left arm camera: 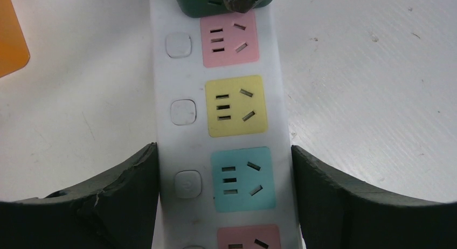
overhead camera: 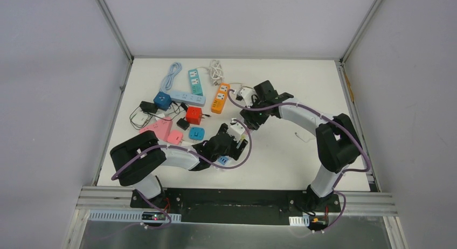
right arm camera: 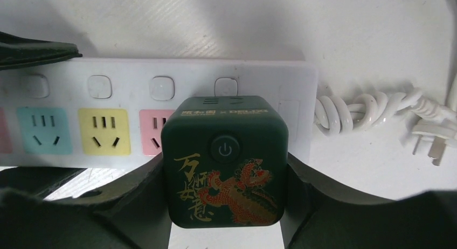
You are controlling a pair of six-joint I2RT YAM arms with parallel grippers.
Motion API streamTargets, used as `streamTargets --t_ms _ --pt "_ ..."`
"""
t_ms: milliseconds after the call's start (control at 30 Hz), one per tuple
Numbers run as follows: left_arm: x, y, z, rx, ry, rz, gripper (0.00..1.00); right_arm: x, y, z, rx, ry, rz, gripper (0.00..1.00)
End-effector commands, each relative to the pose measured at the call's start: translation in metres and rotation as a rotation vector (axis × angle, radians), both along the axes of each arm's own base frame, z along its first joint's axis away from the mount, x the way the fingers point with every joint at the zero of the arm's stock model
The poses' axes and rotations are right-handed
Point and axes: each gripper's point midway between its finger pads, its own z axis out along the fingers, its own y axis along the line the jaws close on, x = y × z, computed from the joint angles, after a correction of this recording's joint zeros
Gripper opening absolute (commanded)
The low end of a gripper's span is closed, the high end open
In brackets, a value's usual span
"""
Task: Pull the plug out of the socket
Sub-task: Remove the plug from the socket.
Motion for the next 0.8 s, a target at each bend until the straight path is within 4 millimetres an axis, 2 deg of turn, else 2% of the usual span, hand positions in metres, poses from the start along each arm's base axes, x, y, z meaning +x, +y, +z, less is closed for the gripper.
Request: streamTargets --t_ms 0,133,267,333,400,533,600,667,767 --pt "-0.021 0.006 -0.045 0.028 0.192 -0.036 0.00 -0.056 0.012 -0.009 0.166 0.351 0.033 0.00" --pt "-0.020 0.005 -0.047 0.039 0.199 -0.038 0.00 -0.053 0.009 -0.011 0.139 0.324 0.026 0.00" --pt "-0.019 0.005 -0.048 0.043 0.201 -0.036 0.00 -0.044 0.004 -0.015 -0.005 0.162 0.053 0.00" --pt "-0.018 0.006 -0.050 0.045 0.205 -0.032 0.00 -0.043 0.006 -0.013 -0.024 0.134 0.067 0.00" --pt "-0.018 0.007 -0.051 0.047 0.209 -0.030 0.00 -0.049 0.011 -0.009 0.011 0.177 0.078 0.00" --pt "-0.016 0.007 -0.054 0.049 0.220 -0.029 0.00 -0.069 0.022 0.008 0.210 0.392 0.089 0.00" --pt "-0.016 0.006 -0.056 0.049 0.225 -0.032 0.00 -0.076 0.026 0.015 0.264 0.446 0.094 0.00" --pt "-0.016 0.005 -0.058 0.053 0.231 -0.034 0.00 -0.074 0.025 0.012 0.211 0.388 0.107 0.00" --pt "-0.015 0.005 -0.059 0.055 0.236 -0.032 0.00 -0.055 0.013 0.001 0.048 0.210 0.079 0.00"
